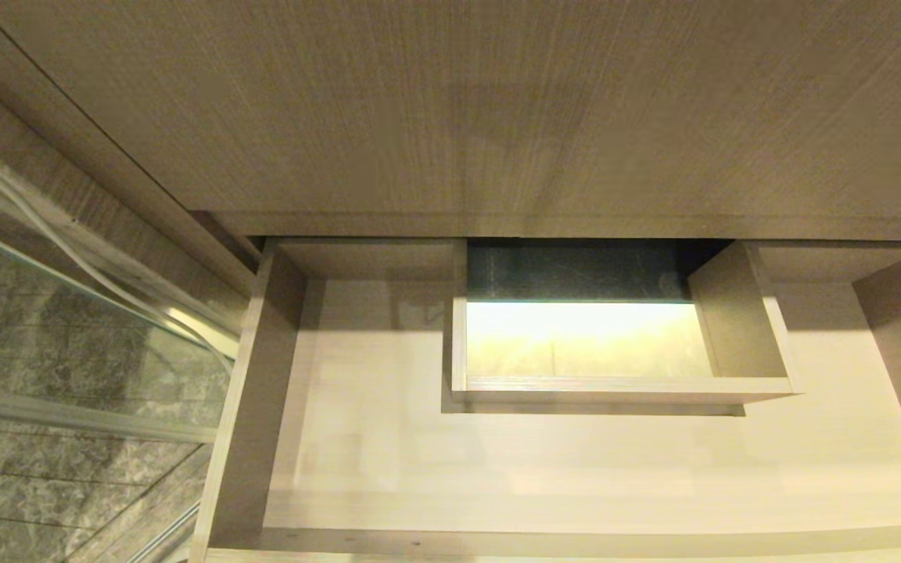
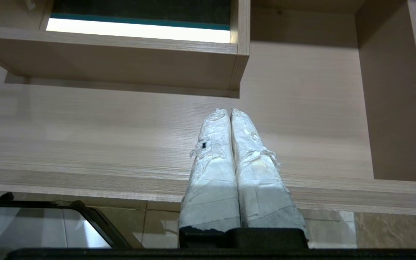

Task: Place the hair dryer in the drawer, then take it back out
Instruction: Pick up the hairdryer

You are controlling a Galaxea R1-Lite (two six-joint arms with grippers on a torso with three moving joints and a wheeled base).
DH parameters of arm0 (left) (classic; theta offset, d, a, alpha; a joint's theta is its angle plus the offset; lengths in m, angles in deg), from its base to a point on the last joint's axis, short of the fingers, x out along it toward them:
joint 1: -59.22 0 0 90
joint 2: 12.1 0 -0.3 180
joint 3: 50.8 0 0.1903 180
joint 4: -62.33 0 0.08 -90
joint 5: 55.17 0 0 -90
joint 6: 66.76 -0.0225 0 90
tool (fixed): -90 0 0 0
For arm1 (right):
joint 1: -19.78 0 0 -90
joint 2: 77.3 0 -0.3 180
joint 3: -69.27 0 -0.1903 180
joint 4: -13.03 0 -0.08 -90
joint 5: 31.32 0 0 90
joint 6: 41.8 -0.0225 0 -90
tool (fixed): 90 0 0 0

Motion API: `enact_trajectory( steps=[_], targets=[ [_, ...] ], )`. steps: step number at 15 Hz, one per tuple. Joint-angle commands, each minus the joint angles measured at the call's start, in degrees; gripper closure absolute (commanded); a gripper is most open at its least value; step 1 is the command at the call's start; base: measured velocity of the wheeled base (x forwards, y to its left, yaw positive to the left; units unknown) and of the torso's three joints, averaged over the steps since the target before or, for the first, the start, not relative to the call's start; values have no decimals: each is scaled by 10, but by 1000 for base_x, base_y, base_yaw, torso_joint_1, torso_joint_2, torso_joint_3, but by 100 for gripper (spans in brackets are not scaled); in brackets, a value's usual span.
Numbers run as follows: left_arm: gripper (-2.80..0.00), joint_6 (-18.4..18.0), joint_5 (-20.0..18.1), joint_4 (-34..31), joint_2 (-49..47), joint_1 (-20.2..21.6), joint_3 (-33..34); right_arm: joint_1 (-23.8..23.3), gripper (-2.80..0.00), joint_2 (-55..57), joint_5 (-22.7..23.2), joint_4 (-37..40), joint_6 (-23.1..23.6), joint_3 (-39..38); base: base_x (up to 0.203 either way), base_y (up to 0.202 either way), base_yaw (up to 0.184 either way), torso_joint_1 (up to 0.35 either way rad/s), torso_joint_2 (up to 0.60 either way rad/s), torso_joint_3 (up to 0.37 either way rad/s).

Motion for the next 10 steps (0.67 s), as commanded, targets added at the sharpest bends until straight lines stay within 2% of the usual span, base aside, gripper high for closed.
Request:
enact_trajectory(
  steps=[1,10],
  targets=[
    [0,0,0,0,0,0,0,0,0,-5,0,-1,0,-1,0,0,0,0,0,0],
    [0,0,0,0,-1,0,0,0,0,-5,2,2,4,-2,0,0,0,0,0,0]
  ],
)
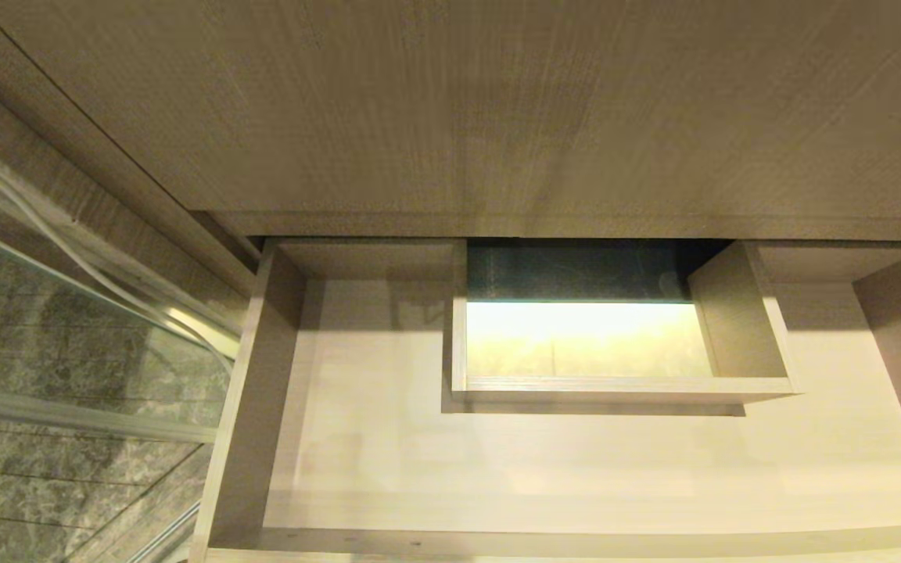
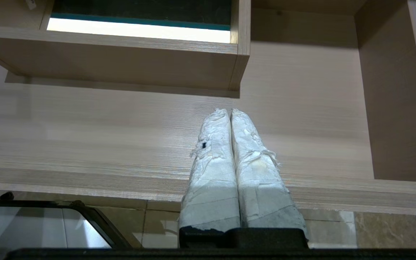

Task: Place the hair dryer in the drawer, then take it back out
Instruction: Pick up the hairdryer

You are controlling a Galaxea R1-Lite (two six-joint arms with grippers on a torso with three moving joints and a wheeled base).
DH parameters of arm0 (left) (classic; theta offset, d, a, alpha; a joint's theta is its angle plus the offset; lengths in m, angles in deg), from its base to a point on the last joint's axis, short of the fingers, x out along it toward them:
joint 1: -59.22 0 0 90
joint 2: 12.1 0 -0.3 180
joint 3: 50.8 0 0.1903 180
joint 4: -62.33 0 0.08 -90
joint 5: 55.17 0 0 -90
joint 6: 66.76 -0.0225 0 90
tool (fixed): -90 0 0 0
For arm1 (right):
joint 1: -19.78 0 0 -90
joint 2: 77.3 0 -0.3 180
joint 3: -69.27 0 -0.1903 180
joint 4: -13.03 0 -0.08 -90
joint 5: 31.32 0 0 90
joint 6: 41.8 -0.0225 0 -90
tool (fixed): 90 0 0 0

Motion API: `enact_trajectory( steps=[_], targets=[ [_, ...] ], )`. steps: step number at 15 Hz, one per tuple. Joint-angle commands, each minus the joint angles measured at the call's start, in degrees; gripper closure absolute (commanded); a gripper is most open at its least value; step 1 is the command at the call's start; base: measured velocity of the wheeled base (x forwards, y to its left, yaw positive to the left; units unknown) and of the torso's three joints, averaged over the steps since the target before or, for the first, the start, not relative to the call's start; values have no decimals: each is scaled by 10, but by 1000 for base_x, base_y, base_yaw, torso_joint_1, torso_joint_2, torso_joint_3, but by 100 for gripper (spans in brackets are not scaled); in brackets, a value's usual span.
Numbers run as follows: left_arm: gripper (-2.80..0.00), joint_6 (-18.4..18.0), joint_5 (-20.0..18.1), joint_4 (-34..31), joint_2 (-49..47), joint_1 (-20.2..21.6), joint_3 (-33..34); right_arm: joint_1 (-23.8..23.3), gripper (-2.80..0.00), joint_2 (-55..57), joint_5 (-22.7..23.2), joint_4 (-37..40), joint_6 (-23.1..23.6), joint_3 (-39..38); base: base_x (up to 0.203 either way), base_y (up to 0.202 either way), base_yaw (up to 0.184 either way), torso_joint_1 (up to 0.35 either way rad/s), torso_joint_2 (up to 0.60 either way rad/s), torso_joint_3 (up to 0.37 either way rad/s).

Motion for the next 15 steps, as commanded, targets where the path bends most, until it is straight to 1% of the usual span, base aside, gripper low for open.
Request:
enact_trajectory(
  steps=[1,9,11,15],
  targets=[
    [0,0,0,0,0,0,0,0,0,0,1,0,4,-1,0,0,0,0,0,0],
    [0,0,0,0,0,0,0,0,0,0,1,-1,0,0,0,0,0,0,0,0],
    [0,0,0,0,-1,0,0,0,0,0,1,-1,0,0,3,10,-111,0,3,1],
    [0,0,0,0,0,0,0,0,0,0,1,0,0,-1,1,9,-169,2,5,2]
  ],
)
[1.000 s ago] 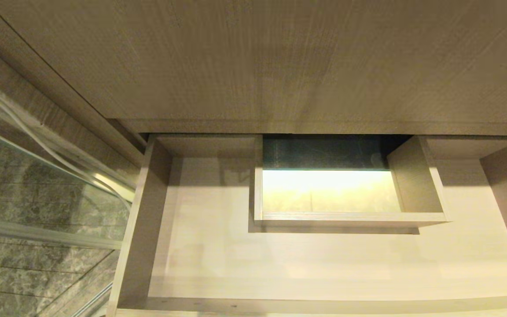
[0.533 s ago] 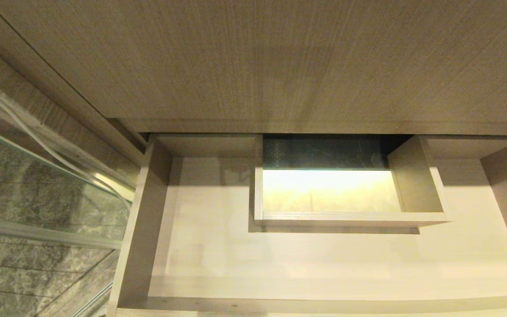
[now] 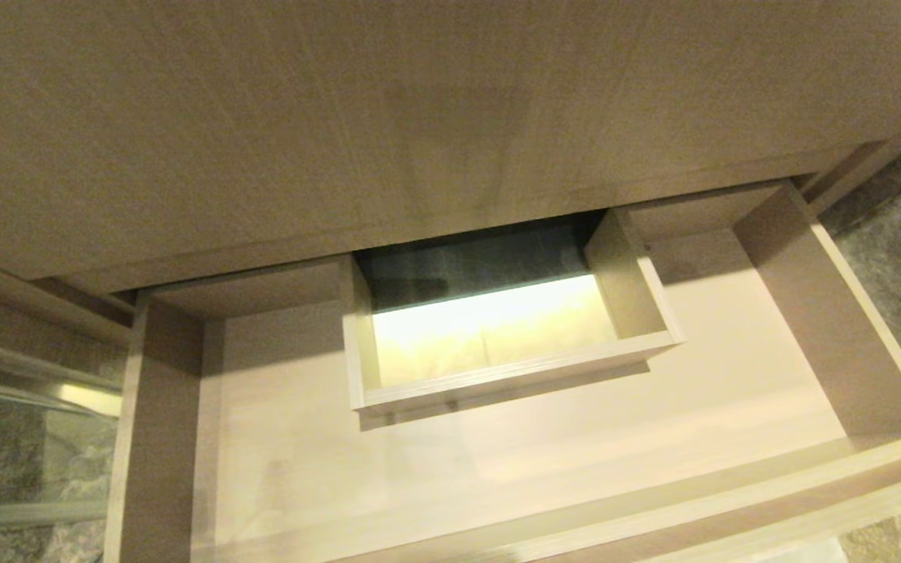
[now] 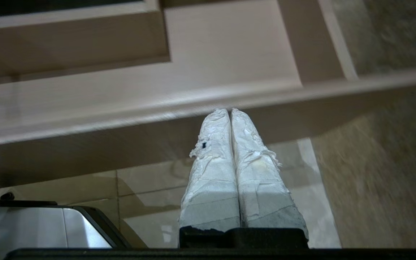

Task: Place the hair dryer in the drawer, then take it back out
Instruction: Pick up the hairdryer

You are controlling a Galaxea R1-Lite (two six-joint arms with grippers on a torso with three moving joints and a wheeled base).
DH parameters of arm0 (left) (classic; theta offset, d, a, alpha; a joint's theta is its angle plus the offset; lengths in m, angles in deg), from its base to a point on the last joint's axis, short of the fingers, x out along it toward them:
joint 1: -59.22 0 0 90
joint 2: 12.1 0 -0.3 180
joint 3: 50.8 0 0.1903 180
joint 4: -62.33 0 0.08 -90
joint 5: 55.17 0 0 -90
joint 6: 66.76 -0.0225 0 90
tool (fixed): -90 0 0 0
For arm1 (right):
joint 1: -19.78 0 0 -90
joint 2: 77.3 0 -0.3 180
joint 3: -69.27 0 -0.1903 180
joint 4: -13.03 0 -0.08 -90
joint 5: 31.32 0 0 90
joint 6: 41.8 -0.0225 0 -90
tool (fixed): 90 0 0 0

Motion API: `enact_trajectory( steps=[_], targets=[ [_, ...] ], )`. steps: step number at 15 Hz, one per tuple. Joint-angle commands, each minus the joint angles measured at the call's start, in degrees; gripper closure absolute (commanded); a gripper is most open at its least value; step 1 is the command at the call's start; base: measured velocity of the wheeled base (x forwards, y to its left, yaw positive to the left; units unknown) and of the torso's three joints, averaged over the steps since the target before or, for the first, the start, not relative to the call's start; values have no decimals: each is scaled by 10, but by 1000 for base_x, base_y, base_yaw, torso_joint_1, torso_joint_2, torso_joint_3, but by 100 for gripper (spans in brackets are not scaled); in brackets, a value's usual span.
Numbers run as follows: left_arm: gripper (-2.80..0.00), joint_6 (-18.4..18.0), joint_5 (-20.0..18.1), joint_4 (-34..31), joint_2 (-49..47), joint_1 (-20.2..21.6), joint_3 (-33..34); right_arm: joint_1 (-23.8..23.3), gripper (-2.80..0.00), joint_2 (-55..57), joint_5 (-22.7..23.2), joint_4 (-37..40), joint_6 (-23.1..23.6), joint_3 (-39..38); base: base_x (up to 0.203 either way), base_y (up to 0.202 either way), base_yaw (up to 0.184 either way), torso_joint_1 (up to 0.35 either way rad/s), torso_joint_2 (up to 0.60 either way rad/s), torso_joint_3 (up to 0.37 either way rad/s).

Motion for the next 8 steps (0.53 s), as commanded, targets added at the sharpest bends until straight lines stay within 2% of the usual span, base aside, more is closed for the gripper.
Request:
enact_trajectory(
  steps=[1,3,8],
  targets=[
    [0,0,0,0,-1,0,0,0,0,0,0,0,0,-1,-3,9,-141,4,-1,-1],
    [0,0,0,0,-1,0,0,0,0,0,0,0,0,-1,0,3,-87,1,5,3],
    [0,0,0,0,0,0,0,0,0,0,0,0,0,-1,0,0,0,0,0,0]
  ],
)
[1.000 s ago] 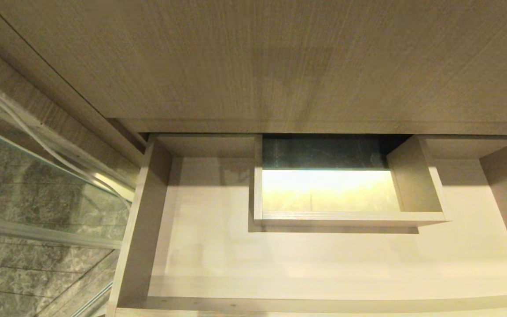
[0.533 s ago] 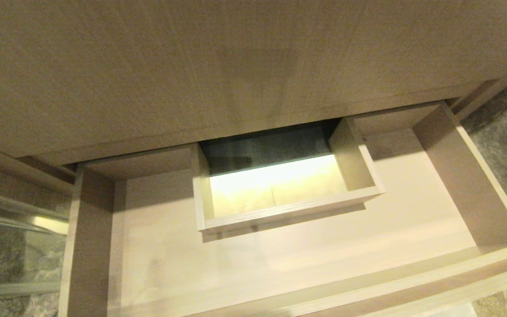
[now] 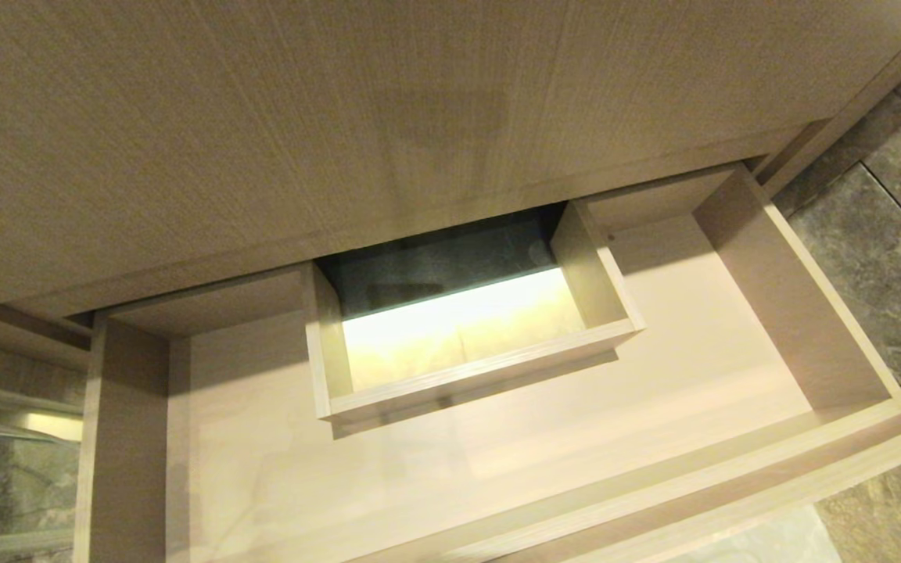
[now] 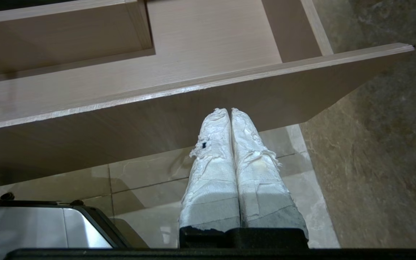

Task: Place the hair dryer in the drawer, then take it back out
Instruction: Pick up the hairdryer

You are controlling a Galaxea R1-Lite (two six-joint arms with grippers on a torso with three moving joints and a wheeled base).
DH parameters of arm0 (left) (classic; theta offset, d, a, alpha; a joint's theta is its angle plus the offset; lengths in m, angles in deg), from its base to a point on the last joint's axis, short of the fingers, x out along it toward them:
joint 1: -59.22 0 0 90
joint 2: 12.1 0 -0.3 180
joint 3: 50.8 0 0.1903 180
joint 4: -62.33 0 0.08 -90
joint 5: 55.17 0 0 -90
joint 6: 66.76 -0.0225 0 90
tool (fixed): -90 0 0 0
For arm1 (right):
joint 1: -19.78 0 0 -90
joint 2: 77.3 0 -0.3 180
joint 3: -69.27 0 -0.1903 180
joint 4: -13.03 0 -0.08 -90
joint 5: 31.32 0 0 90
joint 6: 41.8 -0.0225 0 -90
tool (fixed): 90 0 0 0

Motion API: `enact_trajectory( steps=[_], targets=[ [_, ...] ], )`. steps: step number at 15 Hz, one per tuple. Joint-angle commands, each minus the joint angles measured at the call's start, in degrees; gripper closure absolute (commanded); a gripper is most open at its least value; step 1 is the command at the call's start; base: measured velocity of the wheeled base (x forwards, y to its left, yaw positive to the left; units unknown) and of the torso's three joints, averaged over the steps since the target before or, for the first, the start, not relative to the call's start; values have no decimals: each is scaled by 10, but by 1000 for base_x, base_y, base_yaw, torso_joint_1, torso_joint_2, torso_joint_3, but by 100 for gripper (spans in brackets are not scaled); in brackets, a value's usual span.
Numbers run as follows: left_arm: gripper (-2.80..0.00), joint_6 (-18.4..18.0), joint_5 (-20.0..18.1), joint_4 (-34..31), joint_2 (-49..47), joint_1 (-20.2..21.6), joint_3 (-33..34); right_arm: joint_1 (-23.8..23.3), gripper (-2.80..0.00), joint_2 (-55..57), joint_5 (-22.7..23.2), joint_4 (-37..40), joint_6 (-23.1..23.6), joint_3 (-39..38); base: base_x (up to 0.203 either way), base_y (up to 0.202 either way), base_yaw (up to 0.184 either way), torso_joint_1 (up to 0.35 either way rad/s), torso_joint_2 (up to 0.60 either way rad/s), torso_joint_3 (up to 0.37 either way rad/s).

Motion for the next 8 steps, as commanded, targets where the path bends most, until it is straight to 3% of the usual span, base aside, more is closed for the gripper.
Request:
enact_trajectory(
  steps=[1,8],
  targets=[
    [0,0,0,0,-1,0,0,0,0,0,0,0,0,0,0,0,0,0,0,0],
    [0,0,0,0,0,0,0,0,0,0,0,0,0,0,1,-1,12,0,1,1]
  ],
)
